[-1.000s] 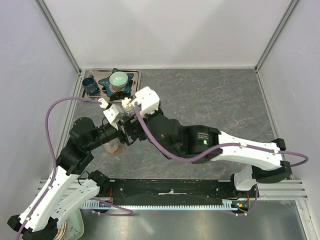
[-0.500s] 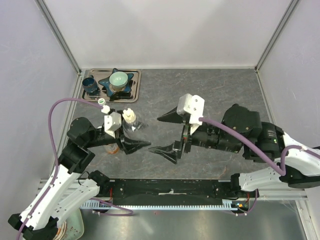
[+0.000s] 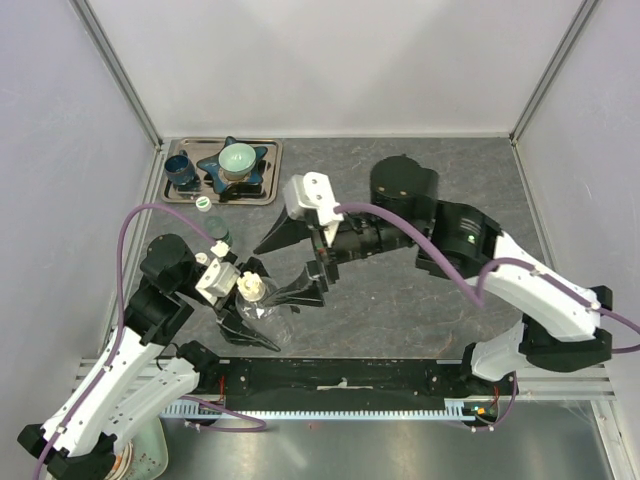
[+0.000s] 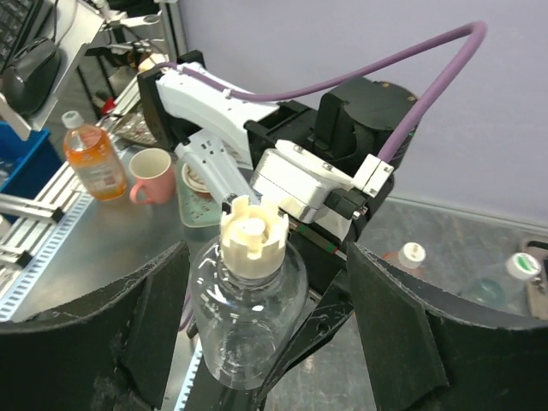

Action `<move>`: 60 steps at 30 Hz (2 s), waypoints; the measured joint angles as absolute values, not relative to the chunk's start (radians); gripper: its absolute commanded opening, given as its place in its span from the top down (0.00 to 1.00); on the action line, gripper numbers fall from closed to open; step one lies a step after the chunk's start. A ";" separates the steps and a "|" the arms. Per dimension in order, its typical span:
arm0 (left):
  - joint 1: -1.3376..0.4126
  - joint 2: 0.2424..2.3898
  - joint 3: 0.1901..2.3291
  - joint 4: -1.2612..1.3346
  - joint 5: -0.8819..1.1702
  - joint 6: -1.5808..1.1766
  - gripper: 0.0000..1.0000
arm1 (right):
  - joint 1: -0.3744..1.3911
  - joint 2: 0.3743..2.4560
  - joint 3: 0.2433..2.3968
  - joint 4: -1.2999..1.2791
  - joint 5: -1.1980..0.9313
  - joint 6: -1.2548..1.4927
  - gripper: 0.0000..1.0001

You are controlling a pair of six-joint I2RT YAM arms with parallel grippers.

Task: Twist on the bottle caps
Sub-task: Screw the bottle cap onto the plastic bottle.

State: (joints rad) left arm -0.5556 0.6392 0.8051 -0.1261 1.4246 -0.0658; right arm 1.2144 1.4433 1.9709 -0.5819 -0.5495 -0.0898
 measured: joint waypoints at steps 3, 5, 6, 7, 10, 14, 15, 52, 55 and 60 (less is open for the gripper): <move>-0.556 0.638 0.805 -0.128 1.446 -0.065 0.98 | 1.190 1.490 1.975 -0.574 -0.648 -0.072 0.20; -0.556 0.637 0.805 -0.129 1.452 -0.065 0.98 | 1.179 1.509 1.975 -0.563 -0.700 -0.056 0.21; -0.556 0.637 0.805 -0.129 1.452 -0.065 0.98 | 1.176 1.516 1.975 -0.556 -0.724 -0.049 0.21; -0.556 0.636 0.805 -0.129 1.453 -0.065 0.98 | 1.175 1.520 1.976 -0.549 -0.742 -0.044 0.22; -0.556 0.636 0.805 -0.130 1.459 -0.065 0.98 | 1.170 1.530 1.978 -0.527 -0.799 -0.027 0.23; -0.556 0.636 0.805 -0.131 1.468 -0.065 0.98 | 1.165 1.533 1.978 -0.490 -0.850 -0.005 0.25; -0.556 0.636 0.805 -0.132 1.469 -0.065 0.98 | 1.163 1.534 1.978 -0.479 -0.861 0.001 0.26; -0.556 0.610 0.801 -0.249 1.084 0.105 0.98 | 1.114 1.457 1.842 -0.438 -0.679 0.056 1.00; -0.556 0.608 0.801 -0.265 0.982 0.118 0.98 | 1.113 1.438 1.816 -0.436 -0.585 0.055 1.00; -0.556 0.606 0.801 -0.296 0.802 0.120 0.98 | 1.128 1.403 1.749 -0.395 -0.398 0.060 1.00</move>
State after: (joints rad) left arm -0.5560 0.6064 0.8009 -0.2962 0.8024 0.1204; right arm 1.1278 1.4033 1.7493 -0.3950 -0.3985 0.0597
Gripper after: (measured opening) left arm 0.720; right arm 0.351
